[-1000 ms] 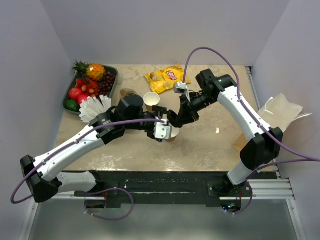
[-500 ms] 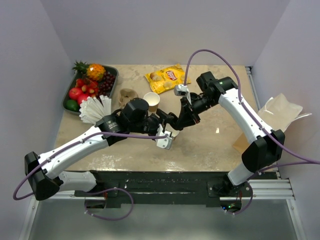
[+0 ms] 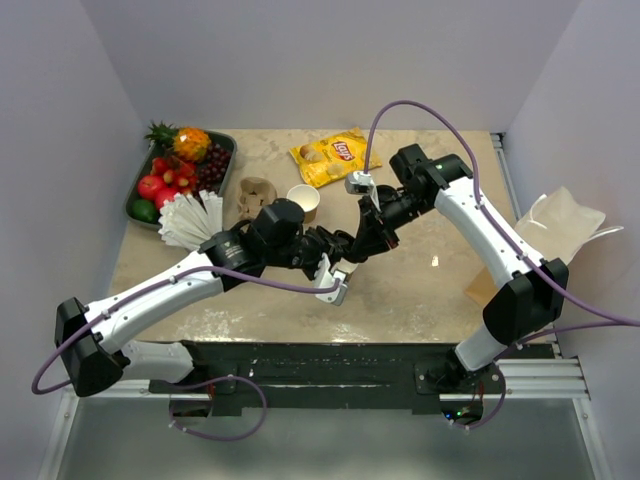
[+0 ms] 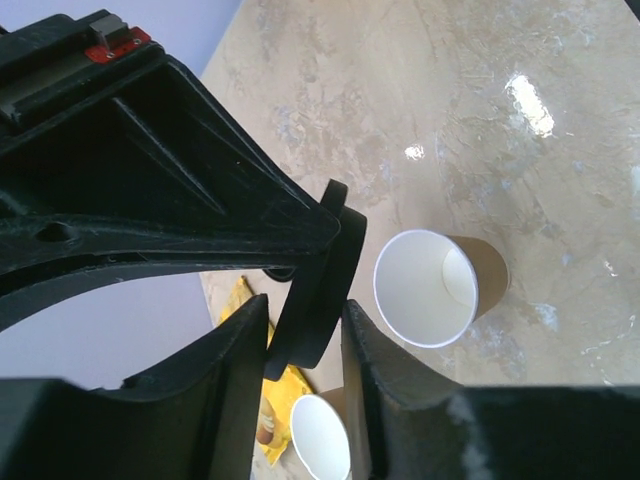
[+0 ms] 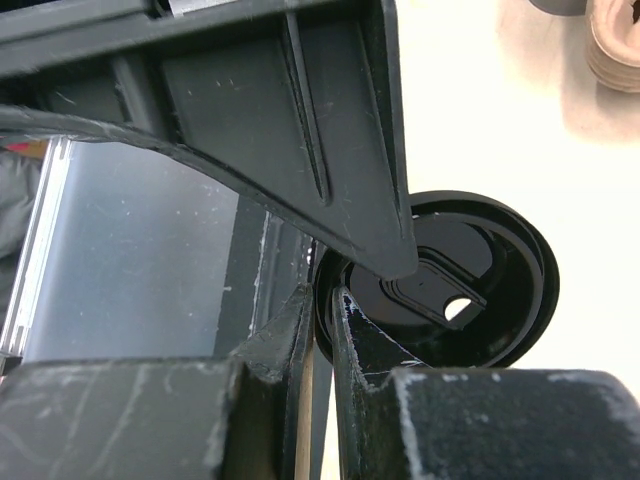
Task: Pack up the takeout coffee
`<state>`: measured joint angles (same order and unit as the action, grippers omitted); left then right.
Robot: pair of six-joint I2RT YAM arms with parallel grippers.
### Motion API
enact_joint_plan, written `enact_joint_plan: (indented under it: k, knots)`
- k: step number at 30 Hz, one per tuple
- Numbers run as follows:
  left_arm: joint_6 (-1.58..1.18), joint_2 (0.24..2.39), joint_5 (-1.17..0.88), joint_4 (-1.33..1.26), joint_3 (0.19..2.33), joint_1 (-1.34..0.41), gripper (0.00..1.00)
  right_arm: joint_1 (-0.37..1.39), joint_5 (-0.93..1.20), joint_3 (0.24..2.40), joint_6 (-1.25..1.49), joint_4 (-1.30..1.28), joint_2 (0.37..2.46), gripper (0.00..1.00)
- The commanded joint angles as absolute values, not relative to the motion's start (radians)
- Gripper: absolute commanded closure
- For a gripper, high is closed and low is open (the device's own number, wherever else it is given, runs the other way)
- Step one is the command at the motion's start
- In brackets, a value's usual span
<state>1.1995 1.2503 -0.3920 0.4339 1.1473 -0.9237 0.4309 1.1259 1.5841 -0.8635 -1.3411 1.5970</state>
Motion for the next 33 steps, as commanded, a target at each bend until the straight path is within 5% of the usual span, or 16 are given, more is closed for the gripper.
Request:
enact_joint_plan:
  k: [1,8,14,20,33]
  knots:
    - [1.252,1.269,-0.399,0.423,1.158,-0.930,0.66,0.442,1.152,1.603,-0.853,-1.390,1.595,0.90]
    - [1.244,1.276,-0.397,0.443,1.160,-0.930,0.82,0.440,1.143,1.614,-0.848,-1.390,1.600,0.87]
    - [1.157,1.276,-0.379,0.443,1.154,-0.930,0.92,0.398,1.115,1.778,-0.818,-1.385,1.624,0.53]
    - [0.898,1.275,-0.342,0.361,1.140,-0.928,0.96,0.254,1.181,2.008,-0.775,-1.359,1.687,0.43]
    - [0.066,1.408,-0.681,0.255,1.157,-0.697,0.92,0.109,1.079,1.421,-0.226,-0.510,1.511,0.34]
